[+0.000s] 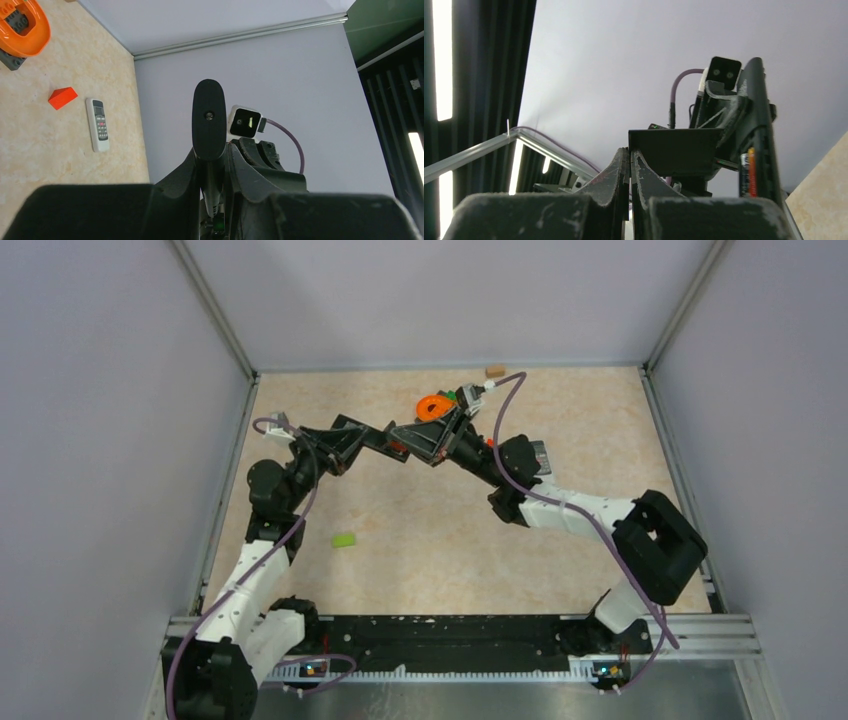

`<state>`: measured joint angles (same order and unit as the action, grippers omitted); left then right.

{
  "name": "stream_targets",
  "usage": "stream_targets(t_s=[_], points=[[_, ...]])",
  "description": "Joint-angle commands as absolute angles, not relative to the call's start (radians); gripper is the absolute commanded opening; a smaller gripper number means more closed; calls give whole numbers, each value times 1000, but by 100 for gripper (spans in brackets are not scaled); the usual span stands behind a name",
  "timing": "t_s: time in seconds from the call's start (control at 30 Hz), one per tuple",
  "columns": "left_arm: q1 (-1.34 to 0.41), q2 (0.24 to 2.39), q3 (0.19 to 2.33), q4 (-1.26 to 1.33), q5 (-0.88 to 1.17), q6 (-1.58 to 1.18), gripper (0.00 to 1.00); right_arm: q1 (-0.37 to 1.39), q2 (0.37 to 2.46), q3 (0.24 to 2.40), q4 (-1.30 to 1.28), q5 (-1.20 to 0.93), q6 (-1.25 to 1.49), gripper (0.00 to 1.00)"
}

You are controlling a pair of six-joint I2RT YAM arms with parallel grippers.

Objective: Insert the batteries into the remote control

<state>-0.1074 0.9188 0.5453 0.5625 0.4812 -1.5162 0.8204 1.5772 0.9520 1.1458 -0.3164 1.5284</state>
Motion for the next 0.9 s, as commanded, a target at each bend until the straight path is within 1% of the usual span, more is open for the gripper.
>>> stream_targets(t_s=[0.0, 0.3, 0.8, 0.87], points=[[-110, 904, 535, 654, 483, -1539, 0, 836, 1602, 996, 1209, -305, 1544, 0], [-110, 877, 527, 636, 480, -1547, 0, 835, 1641, 994, 1276, -296, 1564, 0], [-110, 885, 525, 696, 481, -1620, 0, 839, 1650, 945, 1264, -267, 1588, 0], [-110, 887, 525, 696, 478, -1617, 0, 839, 1643, 924, 1252, -258, 1592, 1]])
